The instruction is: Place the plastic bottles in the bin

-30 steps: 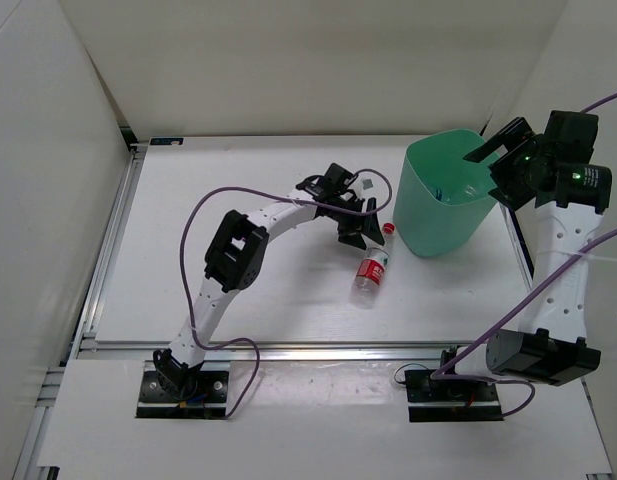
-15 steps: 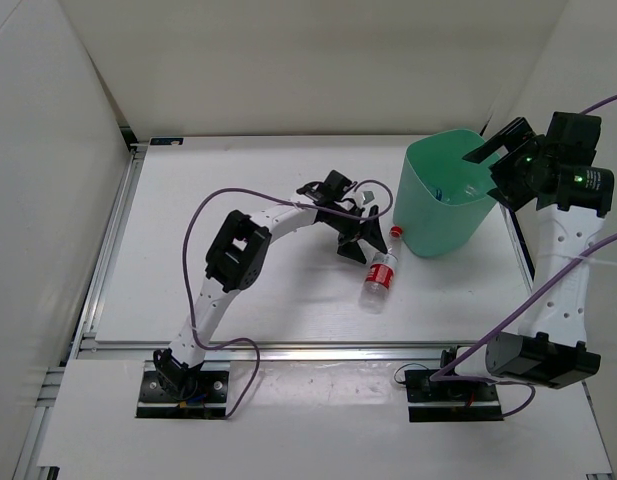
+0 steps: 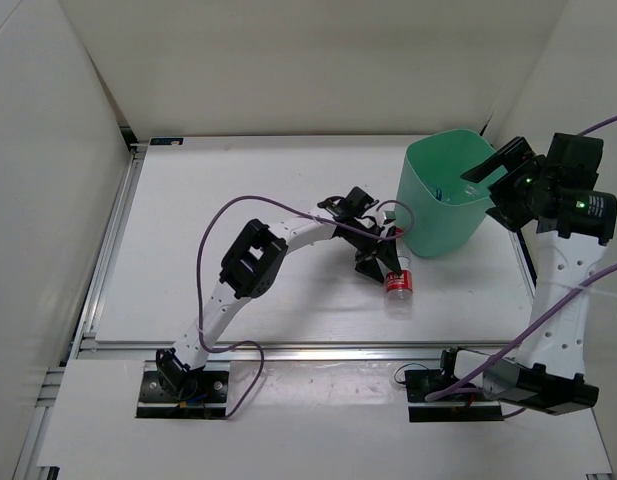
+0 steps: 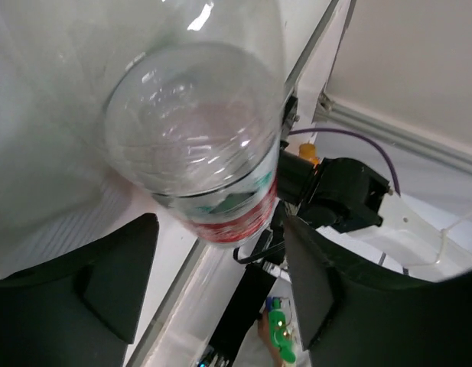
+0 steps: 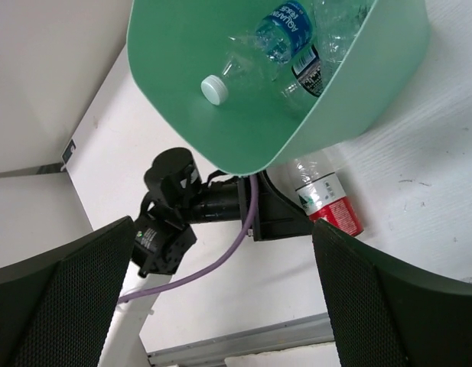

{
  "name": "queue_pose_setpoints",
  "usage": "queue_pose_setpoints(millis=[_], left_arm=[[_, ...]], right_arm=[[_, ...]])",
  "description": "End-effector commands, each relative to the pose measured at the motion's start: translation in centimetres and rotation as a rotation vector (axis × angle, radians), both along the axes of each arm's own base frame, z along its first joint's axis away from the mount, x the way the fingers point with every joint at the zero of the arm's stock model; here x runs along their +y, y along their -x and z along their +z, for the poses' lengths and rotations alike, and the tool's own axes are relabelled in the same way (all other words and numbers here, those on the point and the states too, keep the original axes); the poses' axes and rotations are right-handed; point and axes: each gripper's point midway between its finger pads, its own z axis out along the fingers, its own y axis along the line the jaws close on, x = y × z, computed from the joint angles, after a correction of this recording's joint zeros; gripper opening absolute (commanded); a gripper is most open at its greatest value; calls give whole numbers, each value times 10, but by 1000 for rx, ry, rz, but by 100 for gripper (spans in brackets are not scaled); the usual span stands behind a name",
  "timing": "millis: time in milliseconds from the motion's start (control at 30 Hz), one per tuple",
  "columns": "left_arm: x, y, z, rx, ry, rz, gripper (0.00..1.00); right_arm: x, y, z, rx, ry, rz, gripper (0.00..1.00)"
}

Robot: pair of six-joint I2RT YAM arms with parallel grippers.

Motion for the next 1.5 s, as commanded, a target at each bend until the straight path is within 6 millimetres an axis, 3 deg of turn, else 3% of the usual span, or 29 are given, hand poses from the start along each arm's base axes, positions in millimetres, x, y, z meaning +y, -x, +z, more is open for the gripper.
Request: queue_pose_setpoints(millis=[0,67,267,333,367,500,600,867,967,1067,1333,1467], left_arm=[[0,14,3,73,10,-28,75],[4,19,-4,111,-3,-33,65],[6,16,-9,79,-40,0,54],[2,9,0,45,-36,20,60],[0,4,-1,27,-50,43,72],[-3,-9,13,-48,-60,97,90],[-5,-21,30,-130,-56,138,92],[-19,-45,26,-253,-131,288,92],[-32,-53,43,-315,-102,383,93],[-43,-52,47,-334,-88,445,94],[-66,-26,26,-281,-128,515,99],[-67,-28,14,-269,-155,565,100]], right_arm=[[-5,14,5,-20,43,-7,100],[-6,16,3,-8,46,-14,100],[-4,19,7,-9,40,-7,100],[-2,21,9,-11,35,0,100],[-2,23,11,-20,44,5,100],[0,28,11,-28,45,5,100],[1,34,7,-23,44,5,100],[11,58,21,-80,14,-3,100],[15,72,24,-111,-2,-20,100],[13,86,25,-119,32,-25,100],[7,119,45,-133,125,-48,100],[6,129,47,-133,145,-45,100]])
